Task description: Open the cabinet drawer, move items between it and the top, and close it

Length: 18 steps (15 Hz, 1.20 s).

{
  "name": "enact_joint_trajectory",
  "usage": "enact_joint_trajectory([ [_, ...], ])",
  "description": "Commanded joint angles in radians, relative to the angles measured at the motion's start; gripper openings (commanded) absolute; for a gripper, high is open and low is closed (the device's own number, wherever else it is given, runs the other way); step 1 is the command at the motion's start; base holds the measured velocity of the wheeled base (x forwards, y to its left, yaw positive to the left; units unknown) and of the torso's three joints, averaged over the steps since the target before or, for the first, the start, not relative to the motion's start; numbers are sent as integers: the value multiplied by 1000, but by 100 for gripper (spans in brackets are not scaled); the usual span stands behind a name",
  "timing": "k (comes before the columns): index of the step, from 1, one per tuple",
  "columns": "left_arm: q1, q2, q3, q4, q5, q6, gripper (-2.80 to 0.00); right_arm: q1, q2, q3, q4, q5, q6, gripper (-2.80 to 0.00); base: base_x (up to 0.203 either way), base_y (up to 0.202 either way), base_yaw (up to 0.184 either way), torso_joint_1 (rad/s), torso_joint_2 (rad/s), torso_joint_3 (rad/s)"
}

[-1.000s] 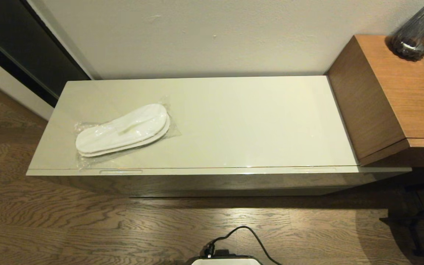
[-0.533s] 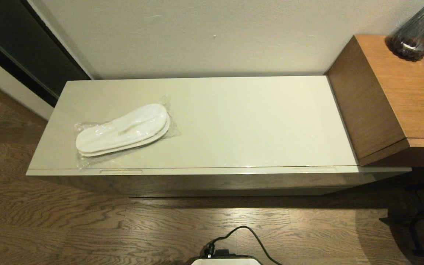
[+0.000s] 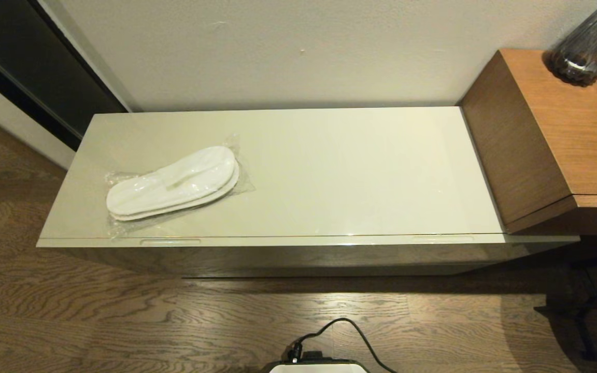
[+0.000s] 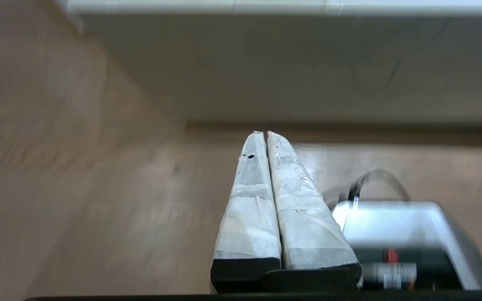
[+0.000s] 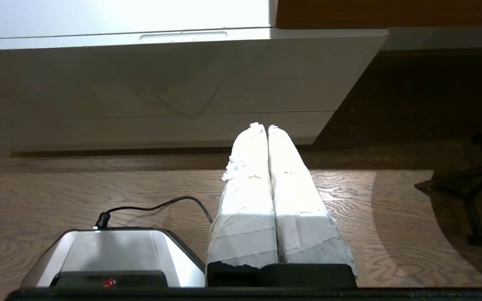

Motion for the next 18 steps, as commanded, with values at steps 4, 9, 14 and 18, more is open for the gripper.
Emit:
enact_joint_trajectory([
  [4,0,2,41,-82,-9,-6,-280,0,0,0,0,0,0,-280,0,0,0,0,0,0],
  [9,0,2,41,-82,-9,-6,-280,0,1,0,0,0,0,-280,0,0,0,0,0,0],
  [14,-1,2,41,-82,-9,-6,-280,0,1,0,3,2,-3,-280,0,0,0,0,0,0],
  [18,0,2,41,-82,-9,-6,-280,0,1,0,1,0,0,-280,0,0,0,0,0,0],
])
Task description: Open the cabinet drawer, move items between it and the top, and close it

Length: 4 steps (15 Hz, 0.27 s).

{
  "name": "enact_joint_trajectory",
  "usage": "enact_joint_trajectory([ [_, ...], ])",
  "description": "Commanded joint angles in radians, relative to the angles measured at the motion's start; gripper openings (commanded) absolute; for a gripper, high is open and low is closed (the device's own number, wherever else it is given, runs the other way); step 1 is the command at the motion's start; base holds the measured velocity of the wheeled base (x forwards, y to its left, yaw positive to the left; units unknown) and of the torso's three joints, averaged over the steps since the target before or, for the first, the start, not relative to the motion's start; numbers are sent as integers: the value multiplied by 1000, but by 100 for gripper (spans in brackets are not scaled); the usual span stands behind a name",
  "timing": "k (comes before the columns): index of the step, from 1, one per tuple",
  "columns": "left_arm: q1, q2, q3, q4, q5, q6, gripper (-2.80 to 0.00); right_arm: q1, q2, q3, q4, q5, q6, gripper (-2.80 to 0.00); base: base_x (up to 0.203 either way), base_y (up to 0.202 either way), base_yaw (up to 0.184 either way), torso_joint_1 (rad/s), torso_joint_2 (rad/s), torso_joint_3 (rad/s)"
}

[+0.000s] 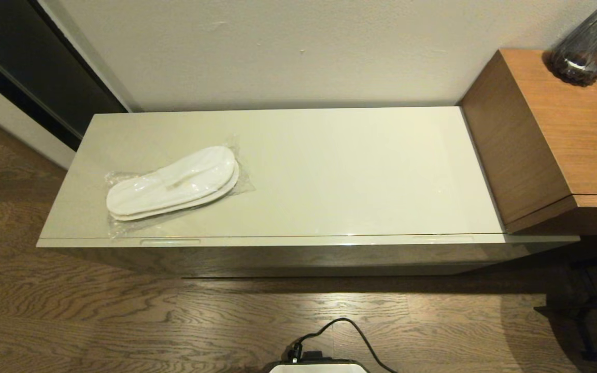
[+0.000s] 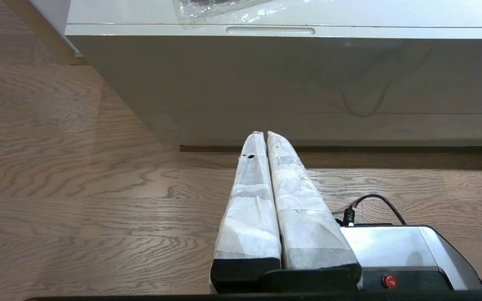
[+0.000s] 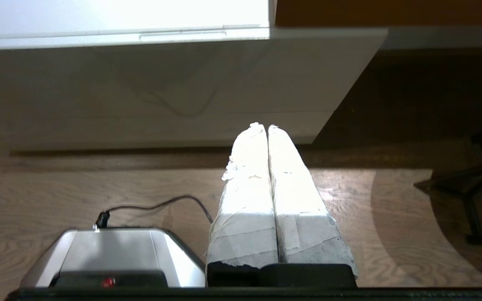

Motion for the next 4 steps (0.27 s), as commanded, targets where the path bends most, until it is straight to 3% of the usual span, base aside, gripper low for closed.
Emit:
enact_joint_trajectory([
  [1,0,2,0,-1,0,0,-280,0,1,3,-5,-1,0,-280,0,0,0,0,0,0],
  [4,0,2,0,-1,0,0,-280,0,1,3,-5,-1,0,-280,0,0,0,0,0,0],
])
